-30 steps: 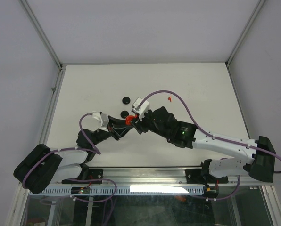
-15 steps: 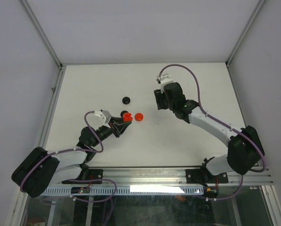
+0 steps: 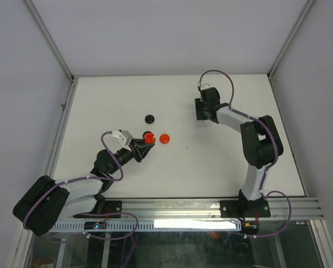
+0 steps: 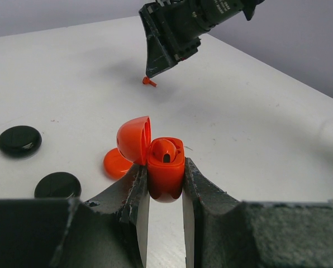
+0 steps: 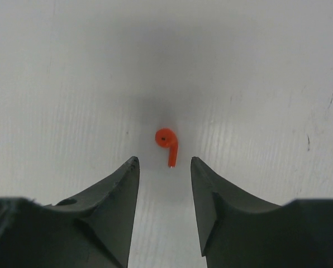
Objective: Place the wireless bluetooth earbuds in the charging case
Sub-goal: Move the earbud to the center of the board.
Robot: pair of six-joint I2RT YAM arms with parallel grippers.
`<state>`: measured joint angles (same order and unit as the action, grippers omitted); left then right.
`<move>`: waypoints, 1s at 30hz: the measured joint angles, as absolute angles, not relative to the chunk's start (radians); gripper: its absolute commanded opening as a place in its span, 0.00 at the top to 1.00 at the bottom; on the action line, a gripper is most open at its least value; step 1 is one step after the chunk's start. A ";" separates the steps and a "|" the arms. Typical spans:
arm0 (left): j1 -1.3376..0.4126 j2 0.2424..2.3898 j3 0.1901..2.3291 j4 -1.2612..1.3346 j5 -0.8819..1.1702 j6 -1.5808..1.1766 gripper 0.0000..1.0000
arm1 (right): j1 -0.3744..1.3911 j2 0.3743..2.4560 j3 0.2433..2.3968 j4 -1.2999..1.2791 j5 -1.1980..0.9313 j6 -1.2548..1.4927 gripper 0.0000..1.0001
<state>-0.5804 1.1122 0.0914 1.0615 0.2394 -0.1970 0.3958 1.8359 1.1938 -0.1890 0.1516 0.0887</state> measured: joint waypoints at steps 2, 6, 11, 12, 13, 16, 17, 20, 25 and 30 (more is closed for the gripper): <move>-0.580 1.112 0.092 1.061 0.239 -0.197 0.98 | 0.383 1.886 1.236 -0.184 0.146 0.088 0.57; -0.580 1.112 0.093 1.060 0.237 -0.197 1.00 | 0.366 1.961 1.311 -0.202 0.129 0.085 0.60; -0.580 1.112 0.093 1.058 0.236 -0.197 1.00 | 0.360 2.012 1.370 -0.242 0.117 0.077 0.66; -0.580 1.112 0.093 1.057 0.236 -0.197 1.00 | 0.360 2.021 1.377 -0.251 0.116 0.077 0.66; -0.580 1.112 0.094 1.056 0.236 -0.197 1.00 | 0.360 2.028 1.381 -0.258 0.115 0.077 0.66; -0.580 1.112 0.094 1.054 0.236 -0.197 1.00 | 0.360 2.040 1.393 -0.279 0.114 0.077 0.70; -0.580 1.112 0.094 1.054 0.236 -0.197 1.00 | 0.360 2.040 1.393 -0.285 0.114 0.078 0.71; -0.580 1.112 0.094 1.054 0.236 -0.197 1.00 | 0.366 2.039 1.395 -0.301 0.115 0.080 0.75; -0.580 1.112 0.094 1.054 0.236 -0.197 1.00 | 0.390 2.014 1.375 -0.343 0.128 0.086 0.81; -0.580 1.112 0.094 1.054 0.236 -0.198 1.00 | 0.451 1.939 1.298 -0.429 0.137 0.116 0.81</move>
